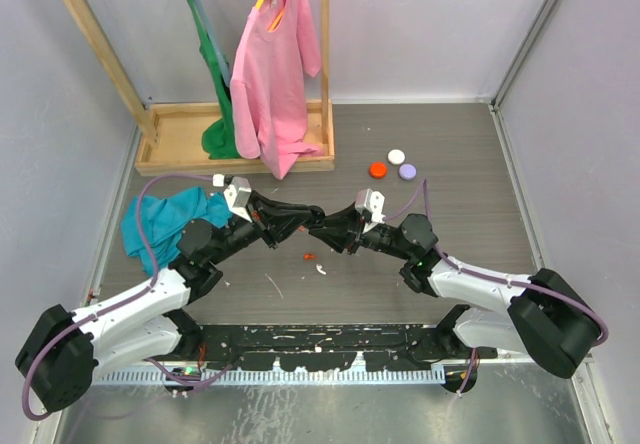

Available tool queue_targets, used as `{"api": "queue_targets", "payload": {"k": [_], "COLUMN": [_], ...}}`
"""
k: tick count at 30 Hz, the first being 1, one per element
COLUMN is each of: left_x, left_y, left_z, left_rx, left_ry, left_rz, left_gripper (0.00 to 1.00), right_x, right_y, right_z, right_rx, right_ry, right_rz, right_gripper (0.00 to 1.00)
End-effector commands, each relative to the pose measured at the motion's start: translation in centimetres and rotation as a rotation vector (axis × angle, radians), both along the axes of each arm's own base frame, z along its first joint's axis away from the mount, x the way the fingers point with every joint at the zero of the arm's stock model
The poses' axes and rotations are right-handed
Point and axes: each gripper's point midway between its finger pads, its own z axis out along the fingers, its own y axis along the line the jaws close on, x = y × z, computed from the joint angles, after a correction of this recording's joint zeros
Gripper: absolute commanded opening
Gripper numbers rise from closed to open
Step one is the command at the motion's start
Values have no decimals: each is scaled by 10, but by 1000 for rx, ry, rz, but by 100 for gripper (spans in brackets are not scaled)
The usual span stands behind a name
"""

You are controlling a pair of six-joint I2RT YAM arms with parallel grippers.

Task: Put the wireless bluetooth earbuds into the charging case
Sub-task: Place the earbud in the charging case.

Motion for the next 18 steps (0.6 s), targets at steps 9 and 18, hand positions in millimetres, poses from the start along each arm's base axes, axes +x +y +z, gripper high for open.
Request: {"api": "queue_targets", "payload": {"k": [9, 18], "left_x": [-5, -5], "left_y": [3, 0], "left_z": [8, 7], "left_rx": [-35, -60], "left_ry": [-31, 7], "left_rz": [-6, -14], "left_gripper": [10, 9], "right_x": [-2, -1], "right_y": [-3, -2], "right_z": [41, 42], "right_rx": [96, 107], "right_ry": [-93, -82], "right_rz": [-8, -4], "right_gripper": [1, 1]}}
